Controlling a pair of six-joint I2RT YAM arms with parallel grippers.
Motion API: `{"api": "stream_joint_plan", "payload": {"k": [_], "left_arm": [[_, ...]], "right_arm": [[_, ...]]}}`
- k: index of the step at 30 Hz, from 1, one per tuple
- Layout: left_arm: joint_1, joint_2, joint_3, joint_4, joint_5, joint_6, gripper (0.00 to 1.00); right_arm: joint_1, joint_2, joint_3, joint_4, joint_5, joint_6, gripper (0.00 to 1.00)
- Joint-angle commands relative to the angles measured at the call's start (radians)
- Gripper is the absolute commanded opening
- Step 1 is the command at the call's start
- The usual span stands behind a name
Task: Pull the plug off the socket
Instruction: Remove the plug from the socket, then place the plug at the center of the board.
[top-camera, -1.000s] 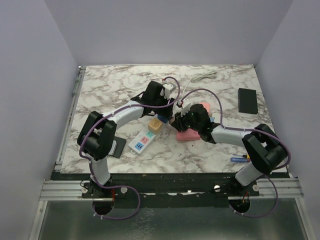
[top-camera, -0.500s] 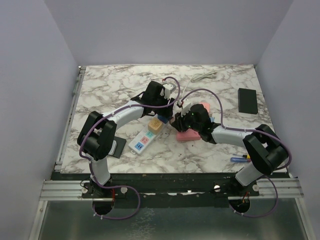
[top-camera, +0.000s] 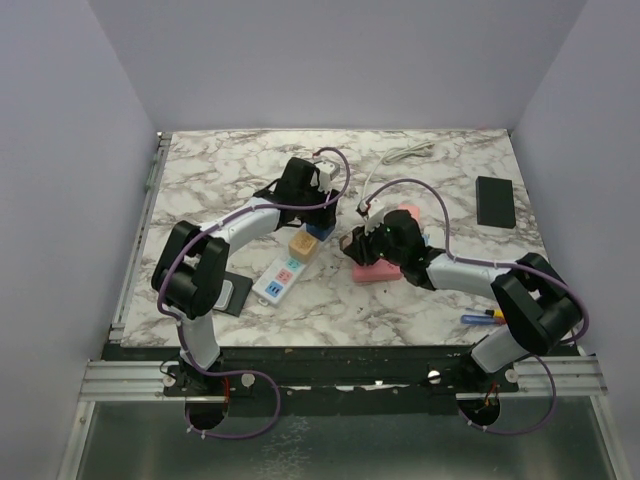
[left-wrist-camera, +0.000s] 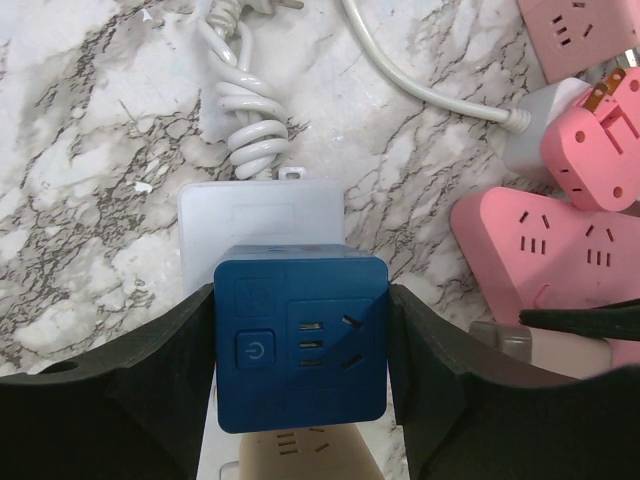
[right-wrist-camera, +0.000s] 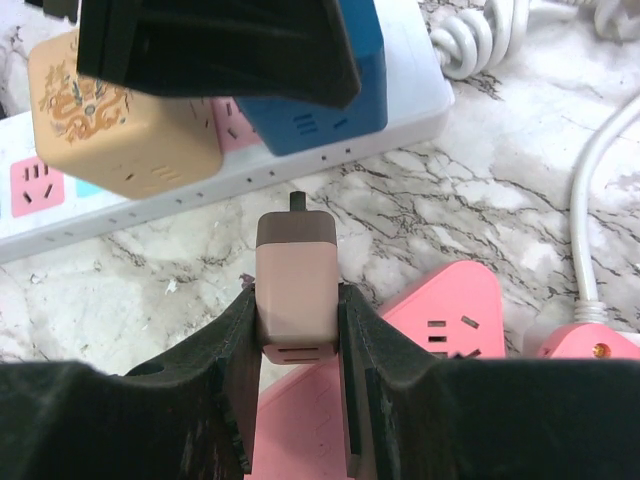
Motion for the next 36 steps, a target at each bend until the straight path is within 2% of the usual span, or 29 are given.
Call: {"api": "stream_joint_plan", "payload": {"k": [1,8,12,21,26,33,36], "left_arm": [[0.037,0.087,-0.073,-0.241,-0.151,0.046,0.0],[0.038,0.083,-0.072,-0.241,-0.15,0.046,0.0],[0.052,0.055,-0.074,-0.229,-0.151,0.022,0.0],[0.082,-0.018,-0.097,-0.186,-0.119,-0.022,0.02],[0.084,-0.067,-0.109,-0.172,-0.12,-0.025,0.24],[0.084,-0.117,-0.126,-0.154,-0.114,-0.029,0.69],[0.084,-0.143,-0.136,-0.139,-0.11,-0.034,0.8]], "right_arm": [[0.012,0.003,-0.017,0.005,-0.011,0.013,0.01],[0.017,-0.014,-0.009,0.016,-0.008,0.019,0.01],[0.017,-0.093,-0.013,-0.005,0.075,0.071,0.01],[-0.006,-0.204,0.062,-0.222,0.312,0.148,0.01],[-0.145,-0.269,0.054,-0.311,0.311,0.231,0.01],[-0.406,-0.372,-0.044,-0.348,0.229,0.342,0.01],[-0.494,-0.375,-0.075,-0.346,0.148,0.359,0.01]]}}
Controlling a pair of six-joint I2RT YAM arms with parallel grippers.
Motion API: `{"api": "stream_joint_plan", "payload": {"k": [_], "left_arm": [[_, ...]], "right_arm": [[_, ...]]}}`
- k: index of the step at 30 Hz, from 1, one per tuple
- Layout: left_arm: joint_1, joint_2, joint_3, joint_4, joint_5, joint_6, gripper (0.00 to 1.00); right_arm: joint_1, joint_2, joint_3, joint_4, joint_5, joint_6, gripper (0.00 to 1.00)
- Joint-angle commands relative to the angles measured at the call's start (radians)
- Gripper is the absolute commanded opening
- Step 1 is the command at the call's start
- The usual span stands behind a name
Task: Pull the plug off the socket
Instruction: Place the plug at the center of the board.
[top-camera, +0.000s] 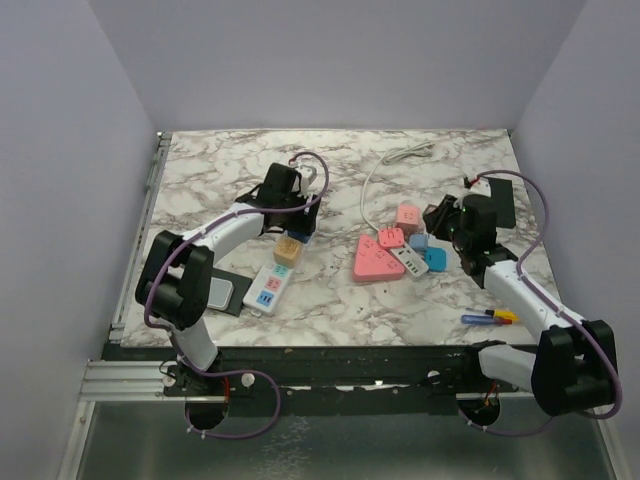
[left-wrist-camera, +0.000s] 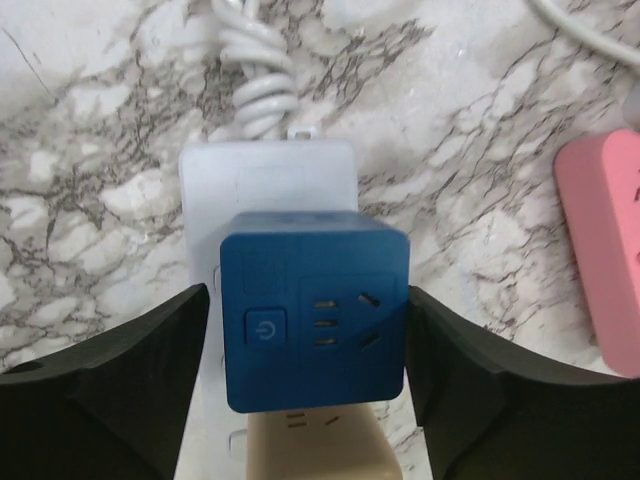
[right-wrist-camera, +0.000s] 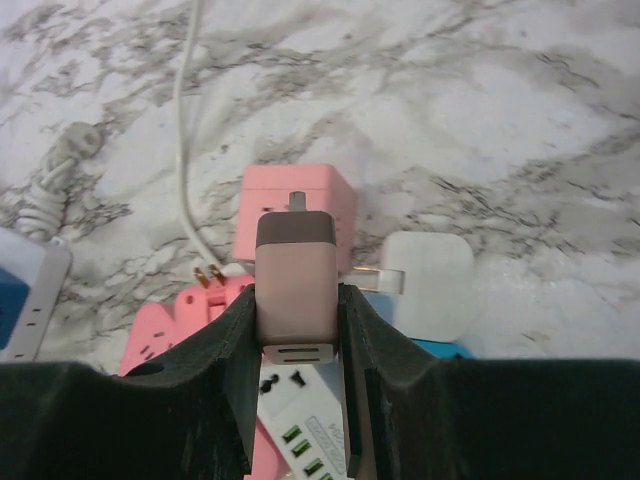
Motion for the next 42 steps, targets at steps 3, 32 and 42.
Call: {"api": "stream_joint_plan", "payload": {"k": [3,32,42], "left_arm": [[0.009,-0.056,-0.051,-0.081,-0.03,-0.001,0.85],[0.042,-0.188,-0.118,0.013,-0.013,-0.064,0.93],[0.064,-0.262,-0.14,0.019,0.003,-0.13,0.95]], "right_arm": [[-0.097,0.013,-0.058,-0.058,-0.116,0.064,0.01],[-0.097,0.145,-0.07,-0.007,-0.25,0.05,0.47],[-0.097,0.1,-0.057,-0.035,-0.194,0.027,0.57]]}}
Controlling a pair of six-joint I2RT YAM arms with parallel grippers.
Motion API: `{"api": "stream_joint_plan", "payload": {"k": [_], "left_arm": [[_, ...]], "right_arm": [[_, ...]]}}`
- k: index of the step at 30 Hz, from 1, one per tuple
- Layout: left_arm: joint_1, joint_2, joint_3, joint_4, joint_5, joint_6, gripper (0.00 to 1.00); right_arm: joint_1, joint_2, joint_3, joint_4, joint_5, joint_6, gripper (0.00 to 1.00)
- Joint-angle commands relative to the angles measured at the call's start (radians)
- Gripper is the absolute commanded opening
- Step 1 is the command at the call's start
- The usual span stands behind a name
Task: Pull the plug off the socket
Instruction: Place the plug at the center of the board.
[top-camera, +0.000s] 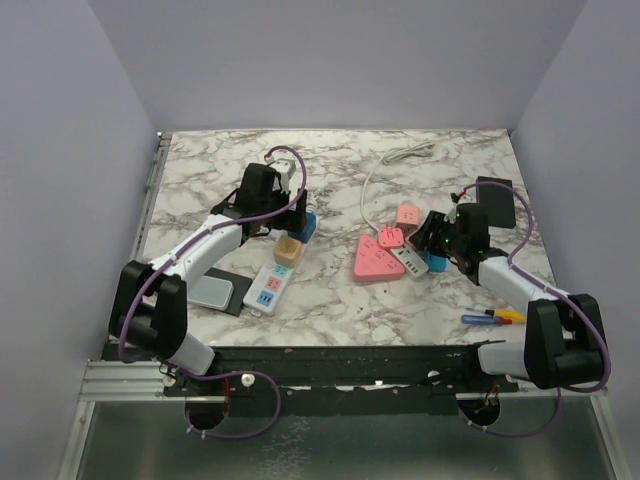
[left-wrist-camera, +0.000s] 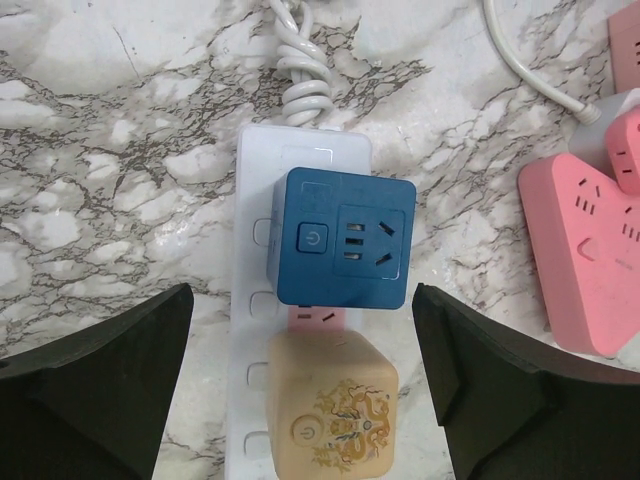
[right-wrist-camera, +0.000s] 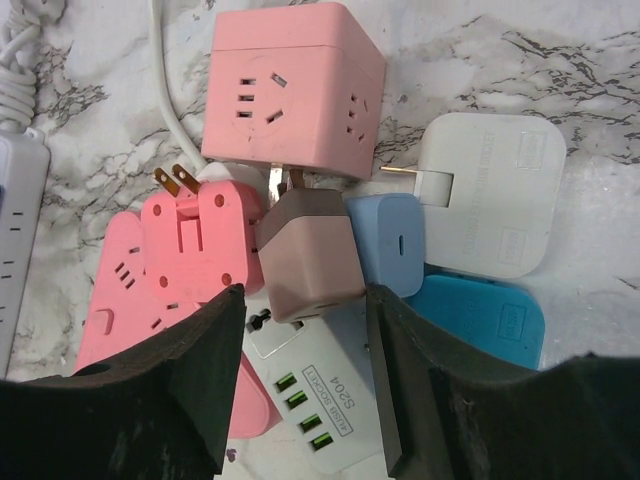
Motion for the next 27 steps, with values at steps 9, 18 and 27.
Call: {"api": "stream_joint_plan", "payload": {"k": [9,18,27], "left_arm": [[0.027,-0.168,-0.17,0.053,-0.034,-0.149,0.95],[0.014,-0.181,-0.247,0.106,0.089,-0.209,0.95],[-0.067,-0.187,-0.281,0.164,0.12,-0.319,0.95]], "right_arm": [[0.0,-0.055,0.017,-0.001,0.044,-0.044,0.6],[-0.001,-0.047,-0.001,0.032,0.013,-0.03,0.61],[0.0,-0.039,0.004,0.043,-0.004,-0.029,0.61]]}}
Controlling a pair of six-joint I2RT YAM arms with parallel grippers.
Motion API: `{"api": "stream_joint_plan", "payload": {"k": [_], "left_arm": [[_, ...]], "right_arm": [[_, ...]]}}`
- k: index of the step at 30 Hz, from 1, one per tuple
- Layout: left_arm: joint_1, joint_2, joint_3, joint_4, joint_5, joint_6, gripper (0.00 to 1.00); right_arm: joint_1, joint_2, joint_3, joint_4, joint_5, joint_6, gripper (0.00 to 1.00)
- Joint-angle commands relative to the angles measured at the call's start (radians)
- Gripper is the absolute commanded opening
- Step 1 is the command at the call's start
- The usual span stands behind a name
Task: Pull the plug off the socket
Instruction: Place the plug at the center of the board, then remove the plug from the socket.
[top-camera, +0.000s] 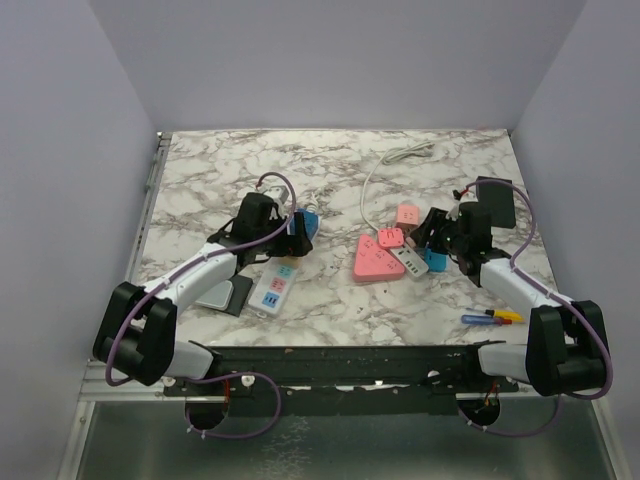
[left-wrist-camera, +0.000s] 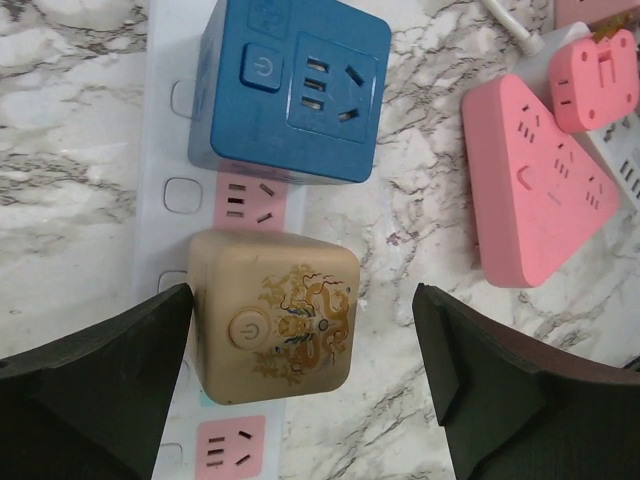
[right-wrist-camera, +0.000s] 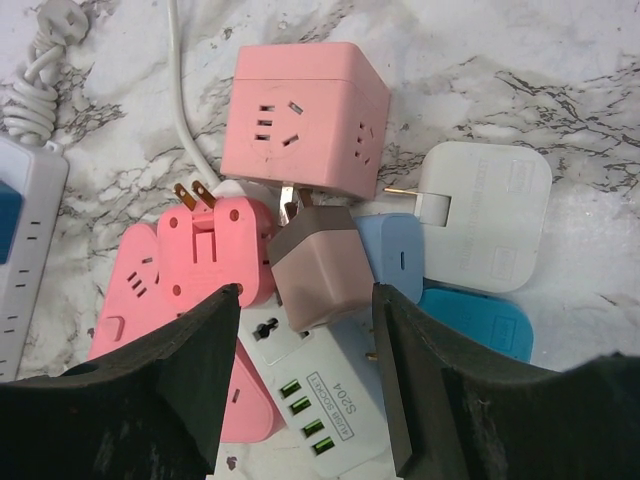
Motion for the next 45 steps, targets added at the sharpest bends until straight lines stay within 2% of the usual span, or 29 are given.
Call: {"api": "stream_joint_plan", "payload": {"k": [1,9,13,17,21,27,35,40,45], "left_arm": [[-0.046,-0.028,-0.014,0.067,0.048,-0.095,0.95],[-0.113,0.006,-0.034,0.163,0.069,-0.201,0.95],[-0.17,0.039,-0.038,0.277,0.064,-0.251,0.95],[-0.212,0.078,-0.027,0.381,0.086,-0.285,0.95],[-0.225,0.088,0.0,0.404,0.086,-0.282,0.95],[-0.179,0.026,0.041,0.265,0.038,-0.208,0.95],[0.031,0.042,0.128,0.128,0.139,-0.124,0.96],[0.047,0.127,0.271,0.077,0.129,-0.055,0.96],[0.056,0.185,0.346,0.074,0.116,-0.018,0.96]], "right_arm": [[0.0,0.004,0.002,0.032,-0.026,-0.005,0.61],[0.001,0.007,0.001,0.048,-0.074,-0.026,0.61],[0.008,-0.006,0.014,0.038,-0.12,-0.039,0.61],[0.083,-0.039,0.035,0.009,-0.085,-0.05,0.61],[0.194,-0.05,0.069,-0.018,-0.015,-0.039,0.61],[0.388,-0.004,0.136,-0.026,0.124,-0.003,0.61],[0.569,0.143,0.238,-0.023,0.222,0.051,0.65],[0.65,0.199,0.286,-0.044,0.283,0.072,0.67],[0.71,0.262,0.345,-0.129,0.393,0.071,0.68]]}}
